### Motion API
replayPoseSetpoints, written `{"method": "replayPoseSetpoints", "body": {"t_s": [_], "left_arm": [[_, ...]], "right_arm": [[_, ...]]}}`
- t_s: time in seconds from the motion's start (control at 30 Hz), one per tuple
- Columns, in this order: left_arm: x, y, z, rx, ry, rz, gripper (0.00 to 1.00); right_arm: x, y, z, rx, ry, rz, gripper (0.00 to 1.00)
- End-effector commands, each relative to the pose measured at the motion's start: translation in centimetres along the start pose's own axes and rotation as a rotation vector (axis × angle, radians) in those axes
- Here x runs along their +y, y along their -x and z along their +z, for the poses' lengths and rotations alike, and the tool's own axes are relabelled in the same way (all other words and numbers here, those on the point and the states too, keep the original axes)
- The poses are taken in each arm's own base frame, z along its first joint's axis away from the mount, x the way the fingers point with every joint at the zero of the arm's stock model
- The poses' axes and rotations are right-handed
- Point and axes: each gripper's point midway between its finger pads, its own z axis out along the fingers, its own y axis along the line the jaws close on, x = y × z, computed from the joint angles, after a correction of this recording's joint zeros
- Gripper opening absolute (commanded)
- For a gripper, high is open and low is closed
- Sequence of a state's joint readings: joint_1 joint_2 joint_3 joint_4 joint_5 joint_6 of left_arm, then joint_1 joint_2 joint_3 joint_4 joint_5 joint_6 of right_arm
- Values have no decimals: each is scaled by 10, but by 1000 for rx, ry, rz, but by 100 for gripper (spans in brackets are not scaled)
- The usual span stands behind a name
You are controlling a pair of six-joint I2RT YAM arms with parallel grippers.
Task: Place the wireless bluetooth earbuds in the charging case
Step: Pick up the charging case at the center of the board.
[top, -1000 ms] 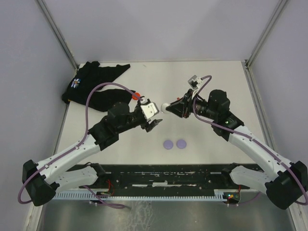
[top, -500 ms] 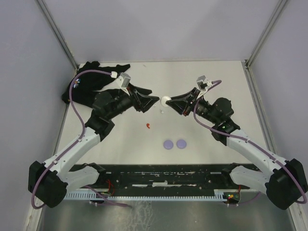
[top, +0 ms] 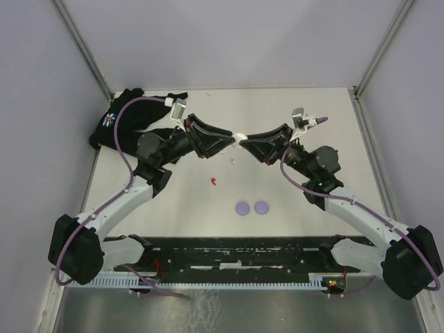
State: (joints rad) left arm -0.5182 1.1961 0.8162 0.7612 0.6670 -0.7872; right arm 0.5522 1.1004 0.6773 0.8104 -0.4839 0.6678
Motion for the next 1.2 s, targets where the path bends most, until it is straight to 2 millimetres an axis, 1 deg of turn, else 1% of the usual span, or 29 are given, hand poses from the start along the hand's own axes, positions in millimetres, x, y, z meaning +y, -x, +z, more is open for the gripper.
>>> {"method": "replayPoseSetpoints", "body": {"t_s": [0.0,0.13,0.27,0.47,0.5,0.57,0.67,0.73,0.8,0.87,0.93,1.03,1.1,1.13,1.17], "left_arm": [[-23,8,1,-19,-115,-36,50],[-22,2,2,3,-124,-61,44],[-21,-1,3,5,-129,-81,43],[-25,-6,8,26,-155,-85,42],[-25,-6,8,27,-157,-85,40],[-27,-6,7,29,-164,-76,32],[-28,-6,8,53,-168,-43,21],[-27,-8,8,85,-159,-8,14],[-24,-9,8,121,-142,52,10],[-20,-11,7,159,-116,109,9],[-20,-9,5,198,-96,174,9],[-17,-14,0,276,-81,245,8],[-16,-16,-3,332,-76,288,8],[-13,-22,-7,376,-65,292,8],[-13,-22,-8,404,-68,317,8]], "right_arm": [[11,22,2,-97,47,-5,6],[11,23,4,-122,58,19,6],[15,26,6,-142,86,40,6],[14,28,7,-154,85,45,7],[14,28,7,-153,85,45,7],[14,27,7,-148,86,37,8],[15,20,6,-104,94,17,14],[18,11,4,-39,103,-18,22],[21,6,3,36,113,-65,29],[23,-1,-1,110,115,-116,37],[23,-7,-7,188,111,-171,43],[27,-14,-19,308,130,-267,52],[31,-18,-26,384,162,-307,56],[34,-21,-30,422,184,-317,57],[34,-27,-35,469,195,-322,57]]}}
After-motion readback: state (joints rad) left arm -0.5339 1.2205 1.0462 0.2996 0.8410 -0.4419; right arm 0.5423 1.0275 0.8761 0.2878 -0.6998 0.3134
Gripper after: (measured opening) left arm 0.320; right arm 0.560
